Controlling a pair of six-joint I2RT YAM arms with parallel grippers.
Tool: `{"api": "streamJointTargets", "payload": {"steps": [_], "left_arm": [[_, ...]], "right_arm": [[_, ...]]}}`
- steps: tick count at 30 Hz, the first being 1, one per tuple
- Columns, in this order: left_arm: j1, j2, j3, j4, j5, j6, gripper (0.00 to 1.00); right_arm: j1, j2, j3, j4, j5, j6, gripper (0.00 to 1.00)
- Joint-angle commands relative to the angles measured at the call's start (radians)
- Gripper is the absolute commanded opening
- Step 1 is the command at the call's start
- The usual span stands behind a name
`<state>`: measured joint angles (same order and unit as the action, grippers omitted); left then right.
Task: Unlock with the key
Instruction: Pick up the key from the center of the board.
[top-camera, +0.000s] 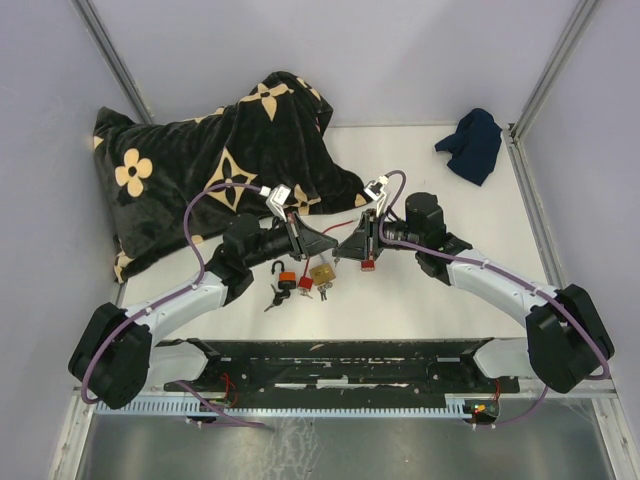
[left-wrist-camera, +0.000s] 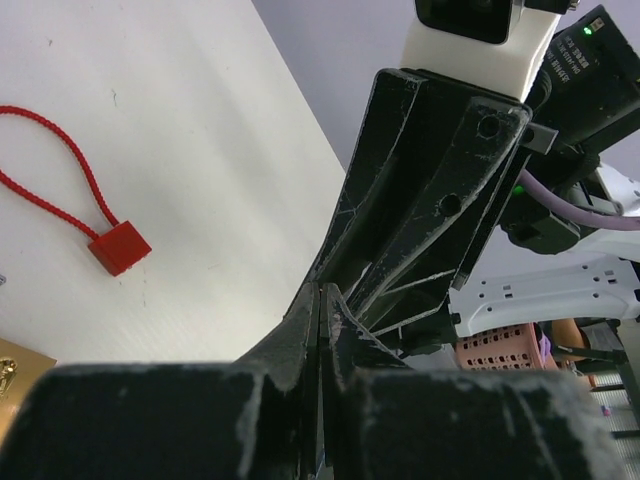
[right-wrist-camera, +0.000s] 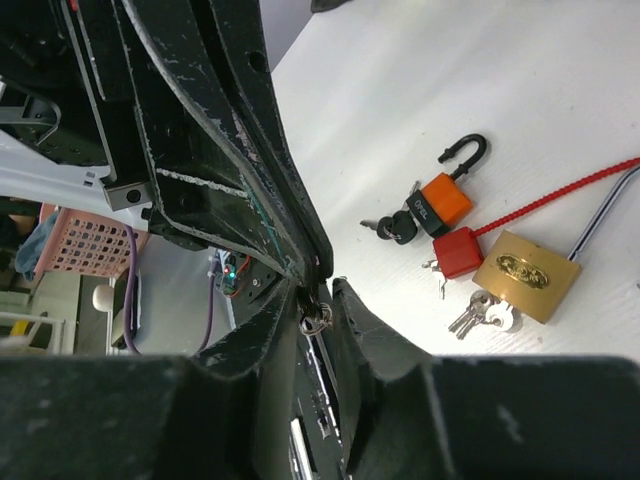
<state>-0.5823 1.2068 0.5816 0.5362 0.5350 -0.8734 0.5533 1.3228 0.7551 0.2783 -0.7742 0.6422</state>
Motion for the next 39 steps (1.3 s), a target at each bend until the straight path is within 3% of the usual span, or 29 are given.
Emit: {"api": "streamJointTargets", "payload": {"steps": [1, 5, 7, 17, 21, 27, 32, 39], "left_arm": [[-0.001, -0.021, 0.013, 0.107, 0.031, -0.037, 0.03], [-0.001, -0.052, -0.010, 0.090, -0.021, -0.044, 0.09], [-0.001, -0.069, -0.025, 0.094, -0.047, -0.053, 0.12], [-0.002, -0.068, -0.069, 0.200, -0.052, -0.118, 0.14], [-0.001, -0.060, -0.073, 0.222, -0.046, -0.122, 0.03], [-0.001, -0.090, -0.092, 0.213, -0.075, -0.104, 0.03], [0.001, -0.139, -0.103, 0.136, -0.122, -0.043, 0.03], [0.006, -0.133, -0.113, 0.157, -0.102, -0.023, 0.03]], "right_arm": [[-0.001, 0.004, 0.021, 0.093, -0.052, -0.009, 0.24], [0.000, -0.008, 0.016, 0.098, -0.048, -0.009, 0.07], [-0.001, -0.015, 0.012, 0.095, -0.039, -0.008, 0.04], [0.000, -0.010, -0.002, 0.195, -0.051, 0.082, 0.03], [0.004, -0.009, -0.004, 0.198, -0.054, 0.086, 0.03], [-0.001, -0.021, -0.015, 0.181, -0.035, 0.080, 0.16], [-0.022, -0.037, -0.026, 0.197, -0.031, 0.106, 0.36], [-0.034, -0.034, -0.016, 0.199, -0.035, 0.124, 0.39]]}}
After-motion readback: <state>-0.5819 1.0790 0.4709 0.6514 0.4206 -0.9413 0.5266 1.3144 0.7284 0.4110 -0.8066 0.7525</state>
